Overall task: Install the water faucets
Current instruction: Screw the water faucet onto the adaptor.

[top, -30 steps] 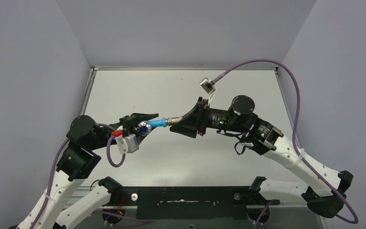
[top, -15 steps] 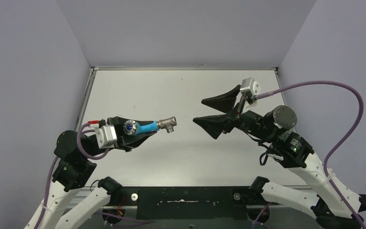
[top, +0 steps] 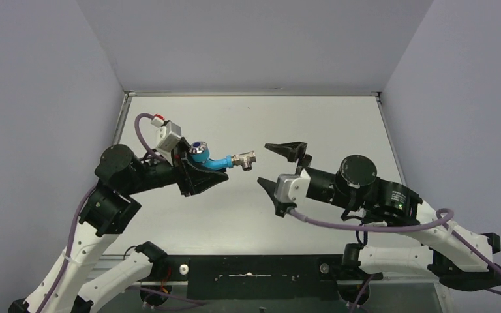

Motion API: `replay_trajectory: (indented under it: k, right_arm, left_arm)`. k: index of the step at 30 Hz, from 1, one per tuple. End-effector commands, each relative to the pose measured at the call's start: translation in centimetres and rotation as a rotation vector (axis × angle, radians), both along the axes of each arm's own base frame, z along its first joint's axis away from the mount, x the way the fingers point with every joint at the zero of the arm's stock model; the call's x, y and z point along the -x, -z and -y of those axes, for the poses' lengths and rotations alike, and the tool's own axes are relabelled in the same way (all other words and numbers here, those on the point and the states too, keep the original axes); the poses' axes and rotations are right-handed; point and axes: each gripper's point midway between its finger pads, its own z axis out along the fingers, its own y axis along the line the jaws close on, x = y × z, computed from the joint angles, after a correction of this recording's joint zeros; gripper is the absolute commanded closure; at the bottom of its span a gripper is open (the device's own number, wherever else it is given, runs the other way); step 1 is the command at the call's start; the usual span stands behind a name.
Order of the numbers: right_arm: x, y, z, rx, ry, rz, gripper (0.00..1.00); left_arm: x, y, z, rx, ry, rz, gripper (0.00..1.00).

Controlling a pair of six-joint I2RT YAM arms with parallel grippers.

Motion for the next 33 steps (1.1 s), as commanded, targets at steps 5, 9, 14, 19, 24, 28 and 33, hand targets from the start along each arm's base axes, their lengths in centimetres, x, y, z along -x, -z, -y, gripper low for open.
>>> replay_trajectory:
  k: [5, 9, 14, 19, 24, 28, 33]
  right_arm:
    - [-2.4, -0.1, 1.9, 0.217, 0.238, 0.381, 0.21]
    - [-2.0, 0.7, 1.5, 0.269, 0.238, 0.431, 0.2]
    - [-1.0, 1.7, 0.4, 0.312, 0.195, 0.432, 0.21]
    - [-0.7, 2.2, -0.4, 0.334, 0.179, 0.428, 0.26]
    - [-0.7, 2.2, -1.0, 0.319, 0.181, 0.407, 0.32]
    - [-1.2, 2.5, -1.1, 0.337, 0.214, 0.404, 0.42]
    - [-1.5, 2.5, -1.3, 0.338, 0.229, 0.397, 0.55]
  left_arm:
    - [1.4, 0.2, 1.5, -0.026, 0.161, -0.166, 1.0]
    - [1.2, 0.4, 1.9, -0.04, 0.183, -0.213, 1.0]
    - [1.1, 0.5, 2.1, -0.045, 0.198, -0.237, 1.0]
    - [1.1, 0.6, 2.0, -0.045, 0.197, -0.24, 1.0]
    - [1.5, 0.6, 2.0, -0.044, 0.211, -0.238, 1.0]
    - [1.7, 0.6, 1.9, -0.042, 0.225, -0.235, 1.0]
    - [1.9, 0.8, 1.9, -0.048, 0.23, -0.225, 1.0]
